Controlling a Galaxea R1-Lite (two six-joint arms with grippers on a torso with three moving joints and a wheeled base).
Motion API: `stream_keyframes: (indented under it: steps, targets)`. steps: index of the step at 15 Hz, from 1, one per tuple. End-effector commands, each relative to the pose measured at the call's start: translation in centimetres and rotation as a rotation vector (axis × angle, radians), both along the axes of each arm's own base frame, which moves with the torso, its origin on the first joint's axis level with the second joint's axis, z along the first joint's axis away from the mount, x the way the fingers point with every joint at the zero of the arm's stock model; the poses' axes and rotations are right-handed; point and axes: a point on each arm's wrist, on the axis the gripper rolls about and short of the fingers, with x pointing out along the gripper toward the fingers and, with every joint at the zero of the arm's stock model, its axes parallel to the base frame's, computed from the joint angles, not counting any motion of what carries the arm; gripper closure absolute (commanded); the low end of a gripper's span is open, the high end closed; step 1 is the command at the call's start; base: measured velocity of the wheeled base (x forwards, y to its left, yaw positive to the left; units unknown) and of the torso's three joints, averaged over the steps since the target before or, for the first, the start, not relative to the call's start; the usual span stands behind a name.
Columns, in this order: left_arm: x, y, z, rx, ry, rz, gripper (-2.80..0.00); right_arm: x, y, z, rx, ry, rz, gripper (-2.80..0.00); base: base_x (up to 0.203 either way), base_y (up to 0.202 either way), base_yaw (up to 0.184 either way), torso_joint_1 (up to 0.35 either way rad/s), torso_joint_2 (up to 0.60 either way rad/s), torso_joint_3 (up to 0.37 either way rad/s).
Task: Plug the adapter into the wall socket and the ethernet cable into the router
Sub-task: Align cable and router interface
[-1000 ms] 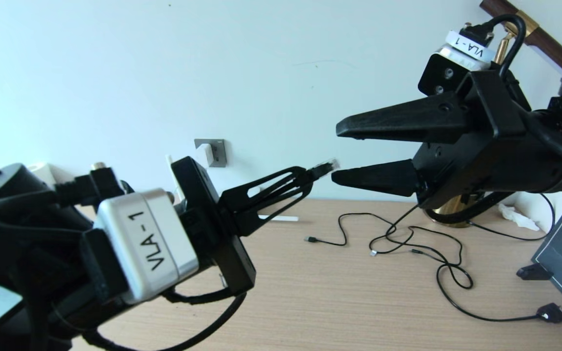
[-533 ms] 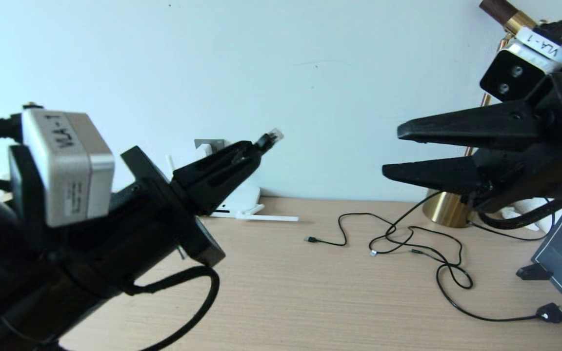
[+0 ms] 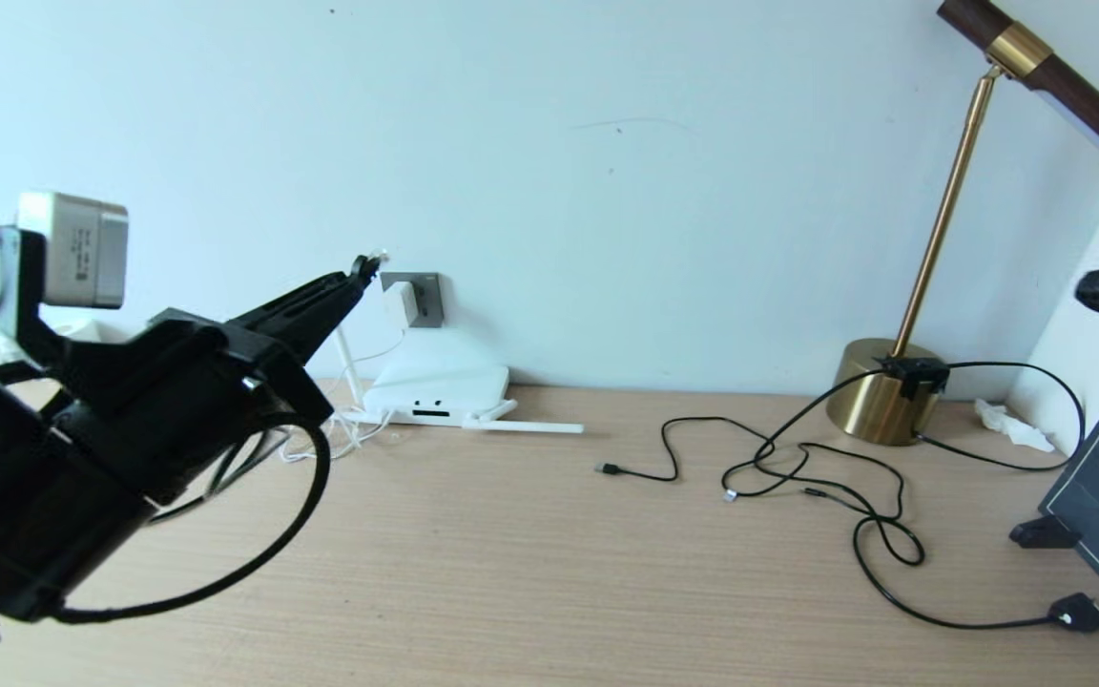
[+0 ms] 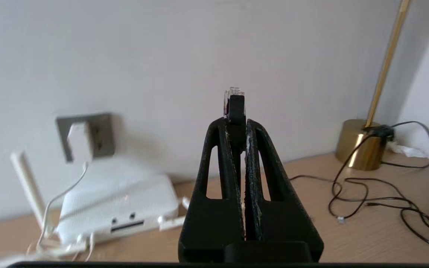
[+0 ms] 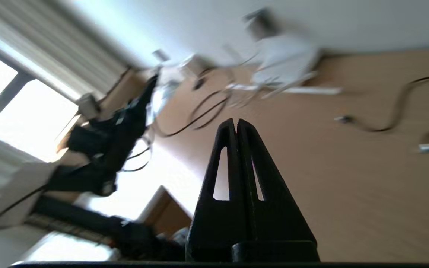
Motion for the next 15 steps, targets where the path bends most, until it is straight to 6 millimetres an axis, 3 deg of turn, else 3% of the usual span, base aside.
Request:
stream_keyframes:
  steps: [1,3,4,8,12,15]
  targets:
    - [0.5,0.7,-0.5,-0.006,0.045,0.059,0.0,-2.6,-1.6,-0.1,-0.165,-0.127,-0.206,0.0,0.0,0.0,0.0,0.0,0.0,0.0]
    - [0.5,0.9,-1.4,0.005,0.104,0.126,0.0,-4.1,-2.4,-1.6,-0.415,-0.178,-0.476,0.0,0.0,0.0,0.0,0.0,0.0,0.0]
    - [0.4,1.0,-1.8,0.013,0.129,0.154,0.0,-4.8,-2.4,-2.5,-0.487,-0.181,-0.528,0.0,0.0,0.0,0.0,0.0,0.0,0.0]
    - [0.2,1.3,-2.9,0.027,0.174,0.213,0.0,-6.3,-2.3,-6.7,-0.649,-0.154,-0.541,0.0,0.0,0.0,0.0,0.0,0.0,0.0]
    - [-0.2,1.5,-4.6,0.099,0.223,0.277,0.0,-5.7,-2.7,-12.7,-0.755,0.051,-0.541,0.0,0.0,0.0,0.0,0.0,0.0,0.0]
    - [0.8,1.2,-5.7,0.117,0.268,0.32,0.0,-6.4,-2.5,-17.9,-0.853,0.085,-0.482,0.0,0.0,0.0,0.0,0.0,0.0,0.0]
